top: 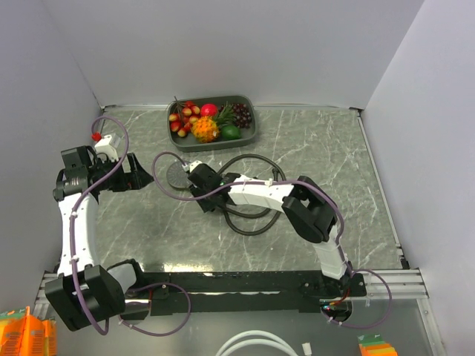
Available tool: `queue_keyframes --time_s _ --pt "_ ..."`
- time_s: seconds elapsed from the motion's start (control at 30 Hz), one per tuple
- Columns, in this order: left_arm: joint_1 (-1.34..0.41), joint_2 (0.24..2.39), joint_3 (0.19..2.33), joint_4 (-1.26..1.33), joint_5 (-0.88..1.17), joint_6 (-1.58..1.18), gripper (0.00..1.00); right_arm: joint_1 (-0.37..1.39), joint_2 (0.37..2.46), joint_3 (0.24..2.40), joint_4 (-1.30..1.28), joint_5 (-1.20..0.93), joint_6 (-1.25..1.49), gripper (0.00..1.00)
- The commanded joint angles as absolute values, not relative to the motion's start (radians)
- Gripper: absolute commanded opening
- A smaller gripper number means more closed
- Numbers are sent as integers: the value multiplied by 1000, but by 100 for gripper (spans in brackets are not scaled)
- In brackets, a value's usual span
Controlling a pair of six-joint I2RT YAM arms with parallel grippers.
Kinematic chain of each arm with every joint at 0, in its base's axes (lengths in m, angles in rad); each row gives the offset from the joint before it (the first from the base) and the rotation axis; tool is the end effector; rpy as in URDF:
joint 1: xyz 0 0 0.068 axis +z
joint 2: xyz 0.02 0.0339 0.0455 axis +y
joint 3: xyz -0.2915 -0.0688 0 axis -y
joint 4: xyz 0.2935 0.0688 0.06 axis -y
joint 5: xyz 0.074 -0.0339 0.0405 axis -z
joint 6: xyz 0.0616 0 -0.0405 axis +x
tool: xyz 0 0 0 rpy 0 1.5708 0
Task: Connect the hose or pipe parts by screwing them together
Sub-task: Pick up the bathroom fixture from the center of the board.
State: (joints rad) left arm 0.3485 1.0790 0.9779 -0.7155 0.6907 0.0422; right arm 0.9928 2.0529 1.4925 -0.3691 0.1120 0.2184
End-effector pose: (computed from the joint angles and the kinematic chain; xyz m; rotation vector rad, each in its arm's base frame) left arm 0.2611 0.0531 0.3120 -0.0260 2.2343 -0.6107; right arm 0.2880 0.4289 0.1582 -0.9114 2.3597 0.3616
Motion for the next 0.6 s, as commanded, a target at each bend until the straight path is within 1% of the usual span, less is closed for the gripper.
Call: queue_keyframes --time_s 0.0,0.03,0.07,0.17,0.3,0.37,0.4,0.57 --pt "354 1051 971 -704 693 64 100 1008 2045 1537 -348 147 213 25" --pt "353 1051 971 -704 696 64 99 1009 2040 1539 -353 155 215 23" --pt "353 1049 973 -704 695 66 100 1008 2034 1539 -354 163 216 17" --pt "354 1048 971 -699 684 57 99 1029 1981 1499 -344 190 219 9" --pt "354 1049 979 -703 678 37 100 1071 1904 1444 -336 222 257 7" --pt "353 1046 983 -704 684 37 99 1101 1891 1413 -351 261 288 1" --pt "354 1045 983 -700 681 29 100 1111 1888 1407 -362 273 329 0" --pt "353 1087 1009 -715 712 25 100 1164 1891 1361 -377 331 432 0"
